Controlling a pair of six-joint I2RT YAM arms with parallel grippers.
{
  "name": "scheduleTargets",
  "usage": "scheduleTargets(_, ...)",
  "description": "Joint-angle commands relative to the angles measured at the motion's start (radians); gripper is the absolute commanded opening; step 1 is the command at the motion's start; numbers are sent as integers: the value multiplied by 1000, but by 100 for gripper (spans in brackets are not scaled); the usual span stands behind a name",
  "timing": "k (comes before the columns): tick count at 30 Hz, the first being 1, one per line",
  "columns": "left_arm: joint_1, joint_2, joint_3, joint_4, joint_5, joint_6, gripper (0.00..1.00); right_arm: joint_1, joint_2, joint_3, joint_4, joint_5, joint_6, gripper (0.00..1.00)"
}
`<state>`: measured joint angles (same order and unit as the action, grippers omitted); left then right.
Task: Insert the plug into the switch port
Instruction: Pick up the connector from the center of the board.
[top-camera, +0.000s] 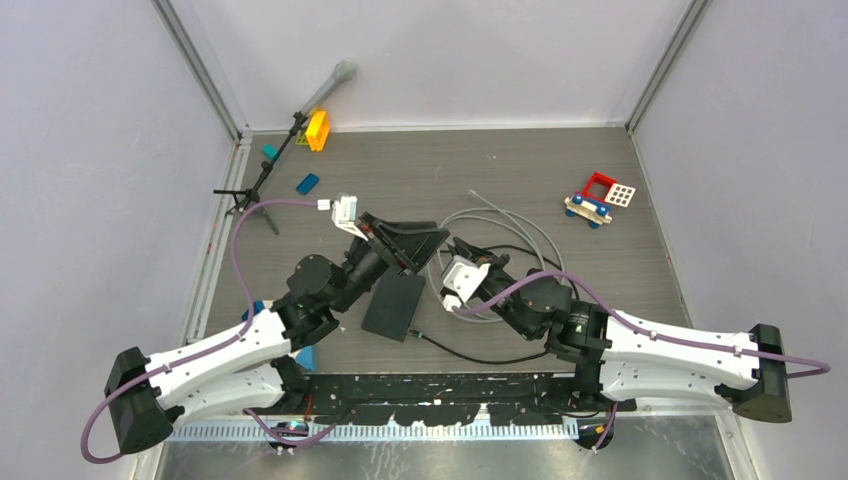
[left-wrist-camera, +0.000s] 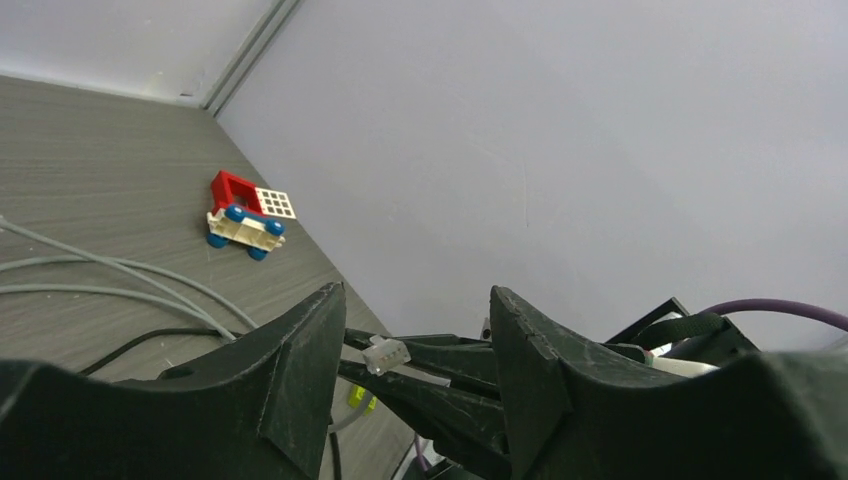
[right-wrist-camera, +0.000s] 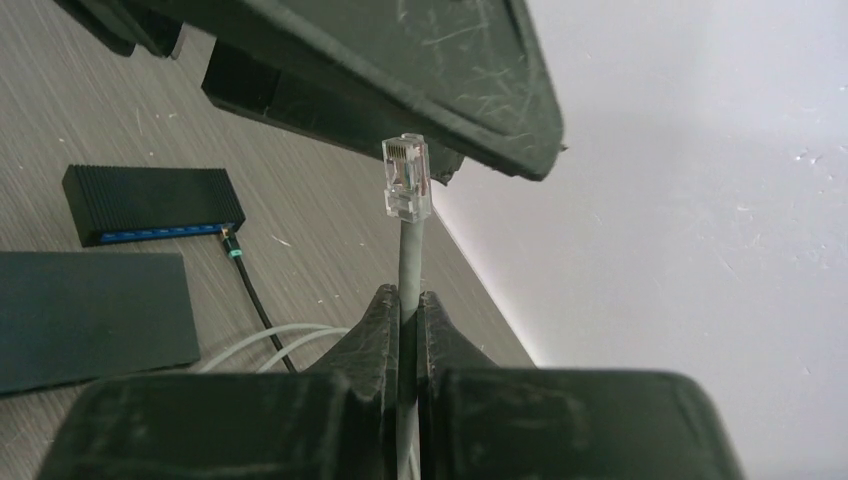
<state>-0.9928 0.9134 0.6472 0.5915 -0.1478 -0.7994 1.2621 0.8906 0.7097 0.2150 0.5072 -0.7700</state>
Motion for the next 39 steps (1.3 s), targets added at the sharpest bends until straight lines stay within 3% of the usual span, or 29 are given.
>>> scheduleTargets(1,-3,-7,19,27,3,4,56,0,-17,56,57,8,6,0)
scheduleTargets(13,-3,35,43,-1,53,3,32,-6,-14,53,122,67,9,0)
scheduleTargets(18,-3,29,42,-5,40,8,2,-4,-26,49,98,52,17,0)
scheduleTargets(19,-3,26,42,-9,37,11,0,-6,-32,47,84,40,24,0)
scheduleTargets(21,-3,16,42,-27,34,30,0,-5,-56,49,43,17,56,3)
scheduleTargets(25,-3,-25,23,-49,78,130,0,-7,-114,87,-135,-54,215,39)
scheduleTargets(27,-2,-56,-6,-36,111,190,0,-7,-141,114,-250,-126,313,49)
scheduleTargets(33,-3,-140,-99,20,377,326,0,-31,-175,192,-492,-461,569,51)
scheduleTargets(39,-2,-175,-125,87,681,326,0,-49,-191,121,-335,-753,751,51)
